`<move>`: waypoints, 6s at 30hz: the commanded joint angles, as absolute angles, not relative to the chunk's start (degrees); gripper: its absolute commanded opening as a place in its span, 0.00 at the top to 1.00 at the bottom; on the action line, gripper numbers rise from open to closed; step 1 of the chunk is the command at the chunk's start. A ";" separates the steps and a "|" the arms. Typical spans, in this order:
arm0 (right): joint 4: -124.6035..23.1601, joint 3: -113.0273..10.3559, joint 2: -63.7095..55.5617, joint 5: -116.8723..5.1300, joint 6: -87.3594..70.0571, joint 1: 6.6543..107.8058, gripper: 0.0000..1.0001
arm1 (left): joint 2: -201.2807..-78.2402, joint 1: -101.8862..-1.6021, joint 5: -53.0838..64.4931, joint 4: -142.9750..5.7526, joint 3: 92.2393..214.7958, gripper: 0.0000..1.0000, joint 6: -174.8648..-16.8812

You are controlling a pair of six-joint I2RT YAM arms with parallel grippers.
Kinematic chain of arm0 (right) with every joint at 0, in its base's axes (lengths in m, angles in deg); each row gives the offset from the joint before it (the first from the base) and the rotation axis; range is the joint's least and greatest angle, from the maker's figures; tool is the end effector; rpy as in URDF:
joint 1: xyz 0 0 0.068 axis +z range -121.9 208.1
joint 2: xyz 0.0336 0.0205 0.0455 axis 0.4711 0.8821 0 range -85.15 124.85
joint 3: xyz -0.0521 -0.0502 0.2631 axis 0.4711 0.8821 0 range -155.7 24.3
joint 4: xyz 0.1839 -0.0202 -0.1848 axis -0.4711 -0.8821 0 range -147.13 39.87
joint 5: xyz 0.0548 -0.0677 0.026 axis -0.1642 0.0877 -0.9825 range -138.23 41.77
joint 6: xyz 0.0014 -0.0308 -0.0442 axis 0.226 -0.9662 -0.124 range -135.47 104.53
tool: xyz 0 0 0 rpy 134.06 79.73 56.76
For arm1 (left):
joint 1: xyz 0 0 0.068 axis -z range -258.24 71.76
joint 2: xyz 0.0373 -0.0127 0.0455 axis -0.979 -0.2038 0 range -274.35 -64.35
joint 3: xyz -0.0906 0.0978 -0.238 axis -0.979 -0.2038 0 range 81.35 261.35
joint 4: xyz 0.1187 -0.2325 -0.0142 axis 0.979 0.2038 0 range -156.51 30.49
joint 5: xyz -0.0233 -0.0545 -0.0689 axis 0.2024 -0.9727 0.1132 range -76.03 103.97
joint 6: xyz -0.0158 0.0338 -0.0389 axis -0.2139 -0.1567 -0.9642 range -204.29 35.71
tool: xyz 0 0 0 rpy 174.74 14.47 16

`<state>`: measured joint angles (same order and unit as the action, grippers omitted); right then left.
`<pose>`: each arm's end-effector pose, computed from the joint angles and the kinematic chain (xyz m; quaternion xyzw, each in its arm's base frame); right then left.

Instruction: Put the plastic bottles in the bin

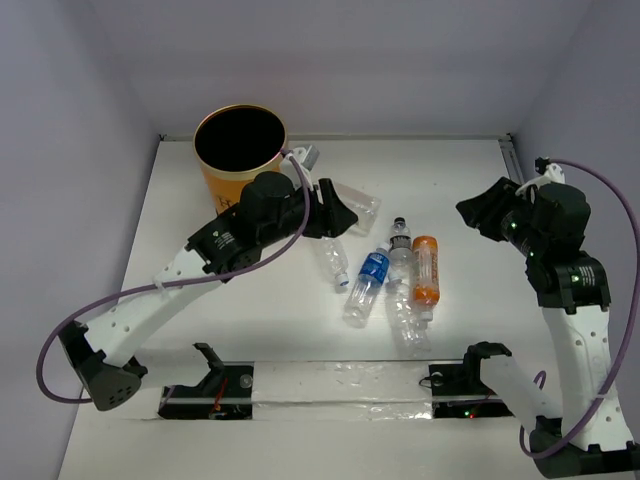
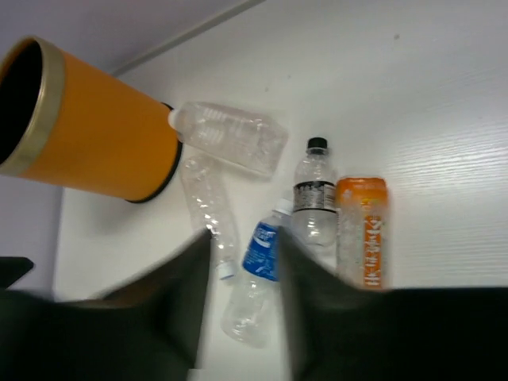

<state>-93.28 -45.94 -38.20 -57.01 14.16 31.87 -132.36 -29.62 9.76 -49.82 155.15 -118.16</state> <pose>0.1431 0.0149 0.4213 0.1397 0.8052 0.2245 0.5307 0.1741 -0.2015 0.4220 0.1221 0.7611 -0.4408 0.4599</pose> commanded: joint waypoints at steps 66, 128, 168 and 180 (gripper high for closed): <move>-78.17 -30.28 -0.09 -62.99 7.47 29.86 0.03 | -171.67 -46.08 12.03 -65.10 150.69 0.26 -119.63; -57.61 -86.85 2.10 -74.33 27.60 51.56 0.36 | -153.66 -71.39 16.79 -53.77 189.29 0.16 -107.49; -46.87 -99.32 22.31 -58.51 27.27 60.45 0.83 | -123.05 -42.24 0.08 -56.92 133.20 0.25 -110.23; -70.84 -36.63 -25.28 -43.16 24.86 51.67 0.88 | -147.05 -28.86 1.84 -57.54 145.50 0.24 -104.78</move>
<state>-59.69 -43.64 -20.23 -49.95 22.95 54.01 -144.86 -29.71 1.19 -56.05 141.66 -107.41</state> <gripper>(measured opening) 0.095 0.754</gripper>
